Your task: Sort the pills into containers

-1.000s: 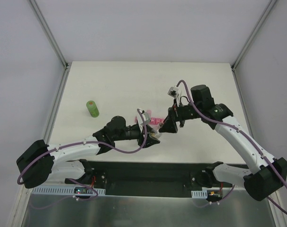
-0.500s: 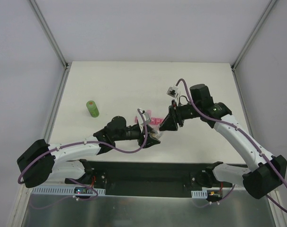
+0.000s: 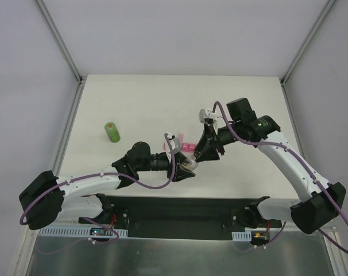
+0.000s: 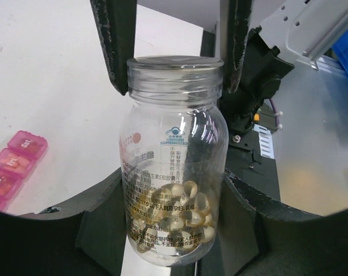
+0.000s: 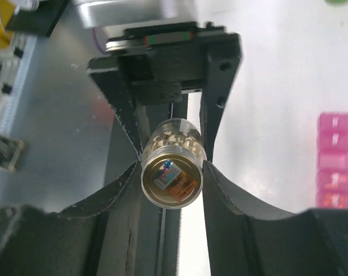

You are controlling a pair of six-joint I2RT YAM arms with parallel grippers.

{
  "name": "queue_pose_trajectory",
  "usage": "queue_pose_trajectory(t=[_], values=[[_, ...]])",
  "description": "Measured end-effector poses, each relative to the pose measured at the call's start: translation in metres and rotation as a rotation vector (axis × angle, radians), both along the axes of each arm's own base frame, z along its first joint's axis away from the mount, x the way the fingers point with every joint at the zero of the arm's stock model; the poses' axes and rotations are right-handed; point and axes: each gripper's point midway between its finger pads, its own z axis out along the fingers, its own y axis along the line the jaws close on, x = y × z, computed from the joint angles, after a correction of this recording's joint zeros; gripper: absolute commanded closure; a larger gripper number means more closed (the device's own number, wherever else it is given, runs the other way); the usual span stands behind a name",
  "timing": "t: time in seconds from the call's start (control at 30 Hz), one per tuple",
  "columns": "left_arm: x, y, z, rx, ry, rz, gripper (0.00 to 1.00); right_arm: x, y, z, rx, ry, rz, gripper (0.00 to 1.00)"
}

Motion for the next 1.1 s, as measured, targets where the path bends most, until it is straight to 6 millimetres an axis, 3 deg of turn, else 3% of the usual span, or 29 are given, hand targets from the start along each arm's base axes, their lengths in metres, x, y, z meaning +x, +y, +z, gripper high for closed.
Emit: queue_pose_trajectory(t=[0.27, 0.4, 0.6, 0.83, 1.1], values=[[-0.01, 0.0, -0.001, 0.002, -0.018, -0.066, 1.0, -0.016, 0.003, 0.003, 0.12, -0.274, 0.237, 0.68], [-0.012, 0.001, -0.003, 0.009, -0.023, -0.076, 1.0, -0.019, 0.002, 0.0, 0.113, -0.32, 0.271, 0.27], [-0.007, 0.003, -0.007, 0.022, -0.017, -0.043, 1.0, -0.02, 0.003, 0.008, 0.088, -0.279, 0.181, 0.01], [-0.004, 0.006, -0.001, 0.014, -0.016, -0.008, 1.0, 0.002, -0.001, 0.022, 0.005, -0.141, -0.099, 0.0], [-0.001, 0.007, 0.0, 0.016, -0.015, 0.016, 1.0, 0.004, -0.002, 0.005, -0.068, 0.101, -0.277, 0.03]])
